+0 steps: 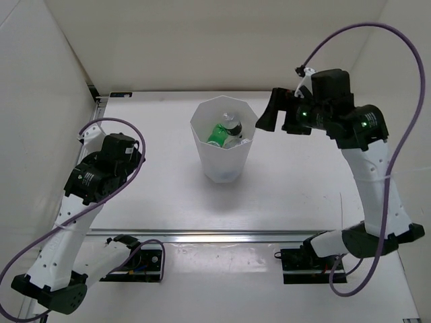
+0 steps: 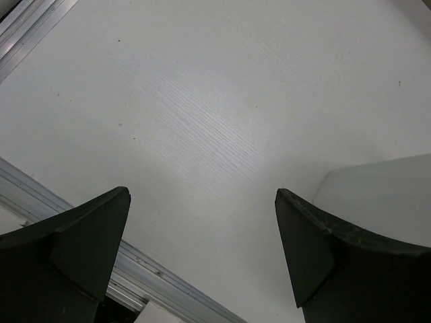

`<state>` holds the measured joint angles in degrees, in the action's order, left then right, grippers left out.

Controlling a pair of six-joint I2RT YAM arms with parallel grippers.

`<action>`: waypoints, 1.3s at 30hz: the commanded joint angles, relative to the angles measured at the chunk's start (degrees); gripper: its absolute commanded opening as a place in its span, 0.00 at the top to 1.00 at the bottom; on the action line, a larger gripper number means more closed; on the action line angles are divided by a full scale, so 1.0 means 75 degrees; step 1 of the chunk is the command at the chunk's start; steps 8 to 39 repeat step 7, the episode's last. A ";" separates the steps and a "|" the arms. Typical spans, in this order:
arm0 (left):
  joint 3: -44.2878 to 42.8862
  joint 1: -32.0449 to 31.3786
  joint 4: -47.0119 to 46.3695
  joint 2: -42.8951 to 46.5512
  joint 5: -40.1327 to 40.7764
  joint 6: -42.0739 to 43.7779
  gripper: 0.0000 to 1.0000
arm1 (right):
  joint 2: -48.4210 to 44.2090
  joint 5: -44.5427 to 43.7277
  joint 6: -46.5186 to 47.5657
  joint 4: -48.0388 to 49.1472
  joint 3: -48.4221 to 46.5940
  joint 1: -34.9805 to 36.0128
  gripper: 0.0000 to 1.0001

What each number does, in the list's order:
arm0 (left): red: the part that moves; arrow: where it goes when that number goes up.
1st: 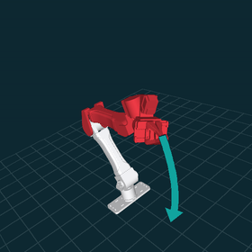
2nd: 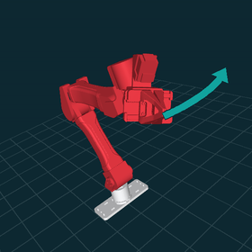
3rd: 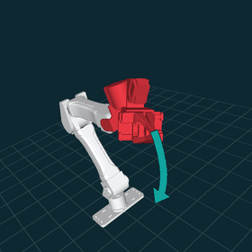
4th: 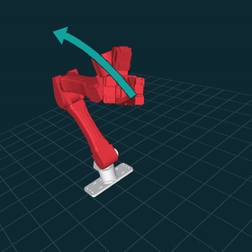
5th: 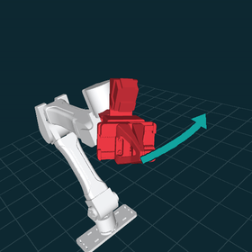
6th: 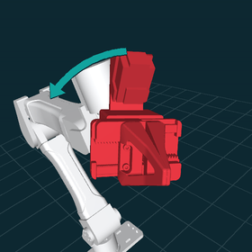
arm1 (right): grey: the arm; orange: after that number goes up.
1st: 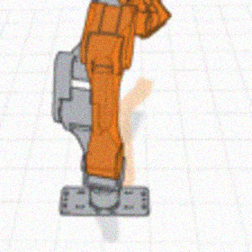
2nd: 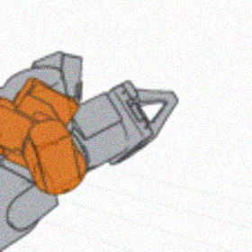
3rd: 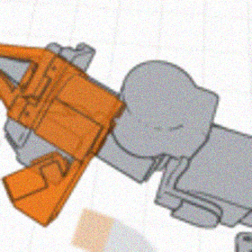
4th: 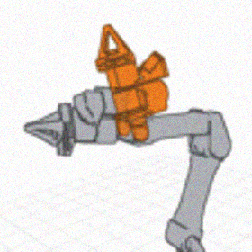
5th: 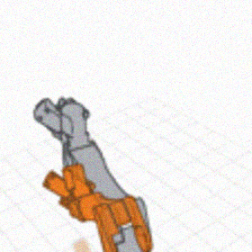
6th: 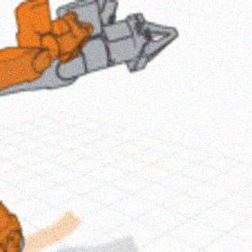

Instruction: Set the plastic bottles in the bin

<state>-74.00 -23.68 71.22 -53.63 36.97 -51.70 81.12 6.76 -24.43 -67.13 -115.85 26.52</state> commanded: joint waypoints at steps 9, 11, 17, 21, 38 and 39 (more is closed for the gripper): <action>0.0163 0.0029 0.0031 -0.0314 0.1651 -0.0897 0.00 | -0.1265 -0.0478 -0.0107 0.0244 0.1173 -0.1332 0.00; 0.0163 0.0029 0.0031 -0.0314 0.1651 -0.0897 0.00 | -0.1265 -0.0478 -0.0107 0.0244 0.1173 -0.1332 0.00; 0.0163 0.0029 0.0031 -0.0314 0.1651 -0.0897 0.00 | -0.1265 -0.0478 -0.0107 0.0244 0.1173 -0.1332 0.00; 0.0163 0.0029 0.0031 -0.0314 0.1651 -0.0897 0.00 | -0.1265 -0.0478 -0.0107 0.0244 0.1173 -0.1332 0.00; 0.0163 0.0029 0.0031 -0.0314 0.1651 -0.0897 0.00 | -0.1265 -0.0478 -0.0107 0.0244 0.1173 -0.1332 0.00; 0.0163 0.0029 0.0031 -0.0314 0.1651 -0.0897 0.00 | -0.1265 -0.0478 -0.0107 0.0244 0.1173 -0.1332 0.00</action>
